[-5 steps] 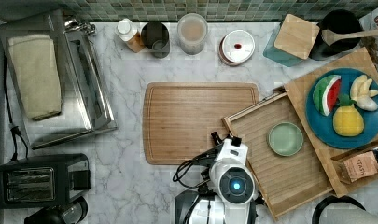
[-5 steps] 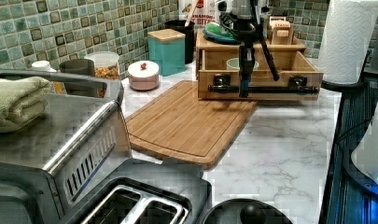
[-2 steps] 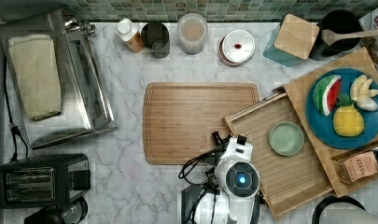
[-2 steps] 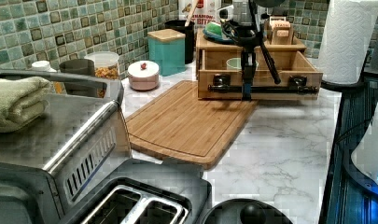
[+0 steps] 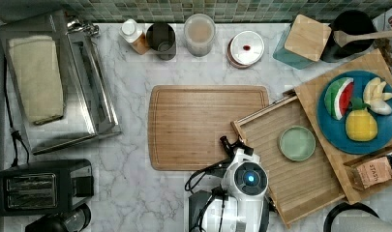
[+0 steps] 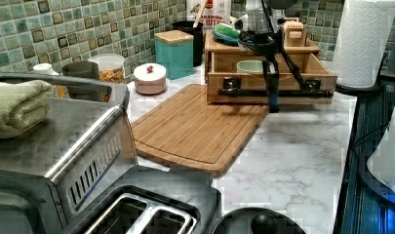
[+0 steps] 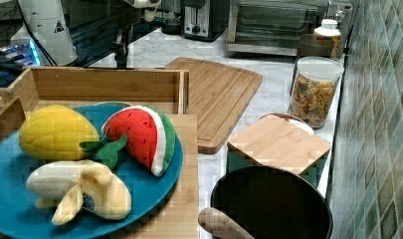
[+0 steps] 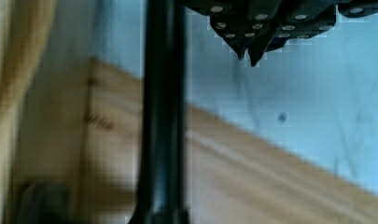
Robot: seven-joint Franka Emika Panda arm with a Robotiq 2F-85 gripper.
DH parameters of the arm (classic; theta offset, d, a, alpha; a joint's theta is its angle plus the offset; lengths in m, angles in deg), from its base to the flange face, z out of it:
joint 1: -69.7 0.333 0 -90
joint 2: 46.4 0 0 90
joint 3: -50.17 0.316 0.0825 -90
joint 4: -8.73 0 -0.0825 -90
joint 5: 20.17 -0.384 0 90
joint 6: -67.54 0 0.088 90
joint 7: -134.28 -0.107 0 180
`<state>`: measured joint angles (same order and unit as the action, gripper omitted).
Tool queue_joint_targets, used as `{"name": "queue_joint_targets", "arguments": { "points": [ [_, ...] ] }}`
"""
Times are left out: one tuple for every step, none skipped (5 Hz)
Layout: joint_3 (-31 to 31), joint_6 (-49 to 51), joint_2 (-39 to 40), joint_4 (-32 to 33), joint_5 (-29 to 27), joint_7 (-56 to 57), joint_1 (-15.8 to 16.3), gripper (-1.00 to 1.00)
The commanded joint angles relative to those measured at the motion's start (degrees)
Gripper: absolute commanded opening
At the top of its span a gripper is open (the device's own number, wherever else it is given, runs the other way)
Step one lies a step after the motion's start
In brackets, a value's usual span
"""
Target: Close the drawer.
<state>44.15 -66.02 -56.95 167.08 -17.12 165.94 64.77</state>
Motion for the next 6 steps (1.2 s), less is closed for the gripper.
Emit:
{"name": "queue_joint_targets", "arguments": {
  "points": [
    [-0.2,-1.4,-2.0,0.6,0.9,-4.9,-1.2,-1.00],
    [-0.6,-4.6,-3.6,1.8,5.1,-4.3,-2.9,-1.00],
    [-2.0,-5.1,-4.4,1.2,7.9,-1.6,-4.5,-1.00],
    [-4.8,-6.0,-1.1,-2.4,8.4,5.8,-5.7,-1.00],
    [-9.1,-8.5,5.2,-8.4,7.0,16.2,-6.2,-1.00],
    [-12.1,-9.3,10.9,-15.6,3.3,25.0,-6.0,-1.00]
  ]
}}
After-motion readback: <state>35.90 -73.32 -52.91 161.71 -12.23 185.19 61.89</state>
